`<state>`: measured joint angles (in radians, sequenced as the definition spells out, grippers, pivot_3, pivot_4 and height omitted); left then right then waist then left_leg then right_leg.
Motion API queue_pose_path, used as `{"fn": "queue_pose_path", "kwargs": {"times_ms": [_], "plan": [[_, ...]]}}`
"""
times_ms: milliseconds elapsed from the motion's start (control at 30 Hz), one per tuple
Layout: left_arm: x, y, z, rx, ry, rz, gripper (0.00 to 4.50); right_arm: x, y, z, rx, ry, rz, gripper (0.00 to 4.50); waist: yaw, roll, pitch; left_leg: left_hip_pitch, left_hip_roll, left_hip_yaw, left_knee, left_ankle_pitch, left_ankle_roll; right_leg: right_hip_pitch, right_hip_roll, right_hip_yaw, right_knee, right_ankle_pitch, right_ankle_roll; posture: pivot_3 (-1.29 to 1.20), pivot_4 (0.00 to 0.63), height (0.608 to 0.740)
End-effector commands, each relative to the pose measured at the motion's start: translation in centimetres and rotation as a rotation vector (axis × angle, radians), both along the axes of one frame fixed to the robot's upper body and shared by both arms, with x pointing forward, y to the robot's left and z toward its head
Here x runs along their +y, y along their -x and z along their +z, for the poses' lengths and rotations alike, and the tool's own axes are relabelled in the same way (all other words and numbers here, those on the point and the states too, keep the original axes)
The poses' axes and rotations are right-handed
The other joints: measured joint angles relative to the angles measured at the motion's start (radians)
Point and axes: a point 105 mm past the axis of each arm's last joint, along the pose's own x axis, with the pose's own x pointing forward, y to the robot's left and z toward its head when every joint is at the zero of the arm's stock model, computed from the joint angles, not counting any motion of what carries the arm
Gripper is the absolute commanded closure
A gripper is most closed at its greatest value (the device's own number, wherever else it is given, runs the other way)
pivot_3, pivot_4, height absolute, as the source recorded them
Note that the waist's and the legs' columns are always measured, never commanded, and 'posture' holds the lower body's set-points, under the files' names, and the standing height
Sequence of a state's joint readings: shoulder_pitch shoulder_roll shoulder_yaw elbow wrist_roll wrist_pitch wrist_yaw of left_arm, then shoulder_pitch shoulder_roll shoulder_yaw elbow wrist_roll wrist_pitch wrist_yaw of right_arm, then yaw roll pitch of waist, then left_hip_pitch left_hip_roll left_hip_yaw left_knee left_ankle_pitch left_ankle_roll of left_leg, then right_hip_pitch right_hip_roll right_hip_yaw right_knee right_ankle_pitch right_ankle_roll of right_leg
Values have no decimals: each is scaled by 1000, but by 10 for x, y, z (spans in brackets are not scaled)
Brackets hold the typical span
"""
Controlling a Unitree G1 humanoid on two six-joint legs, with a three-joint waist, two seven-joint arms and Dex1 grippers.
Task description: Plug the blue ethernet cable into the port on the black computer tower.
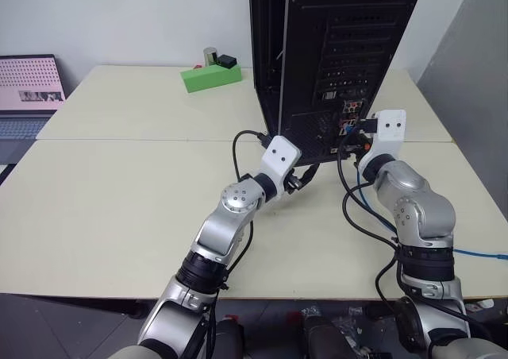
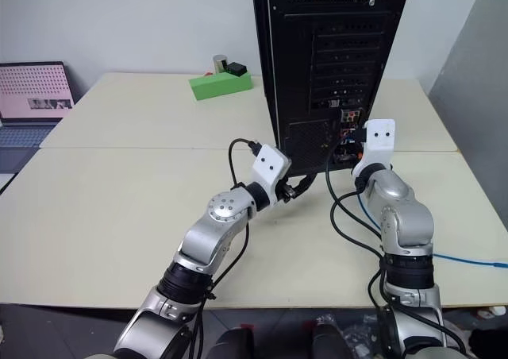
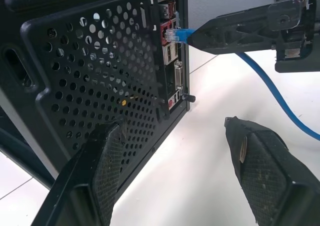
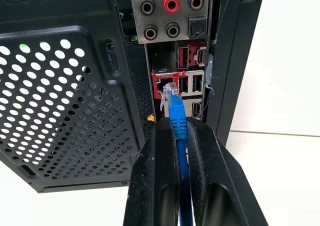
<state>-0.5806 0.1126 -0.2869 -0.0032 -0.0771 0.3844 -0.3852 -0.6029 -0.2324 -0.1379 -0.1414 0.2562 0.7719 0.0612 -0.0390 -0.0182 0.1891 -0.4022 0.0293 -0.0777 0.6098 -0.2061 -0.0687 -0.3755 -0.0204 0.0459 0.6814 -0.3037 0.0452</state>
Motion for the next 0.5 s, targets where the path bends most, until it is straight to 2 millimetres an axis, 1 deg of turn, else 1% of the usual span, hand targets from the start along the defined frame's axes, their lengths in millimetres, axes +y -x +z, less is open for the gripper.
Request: {"fn": "queue_pose_path", "kwargs": {"times_ms": [33, 300, 500], "plan": [[0, 4, 14, -50, 22, -12, 1168, 3, 2, 28, -106, 32, 11, 4500, -1, 0, 0, 0, 0, 0, 0, 0, 0, 0, 0, 0, 0, 0, 0, 0, 150, 740], [-1, 4, 13, -49, 19, -15, 1168, 0, 7, 25, -90, 40, 13, 4500, -1, 0, 0, 0, 0, 0, 0, 0, 0, 0, 0, 0, 0, 0, 0, 0, 150, 740], [-2, 4, 12, -46, 17, -22, 1168, 2, 9, 25, -81, 41, 24, 4500, 0, 0, 0, -1, 0, 0, 0, 0, 0, 0, 0, 0, -1, 0, 0, 0, 150, 740]]}}
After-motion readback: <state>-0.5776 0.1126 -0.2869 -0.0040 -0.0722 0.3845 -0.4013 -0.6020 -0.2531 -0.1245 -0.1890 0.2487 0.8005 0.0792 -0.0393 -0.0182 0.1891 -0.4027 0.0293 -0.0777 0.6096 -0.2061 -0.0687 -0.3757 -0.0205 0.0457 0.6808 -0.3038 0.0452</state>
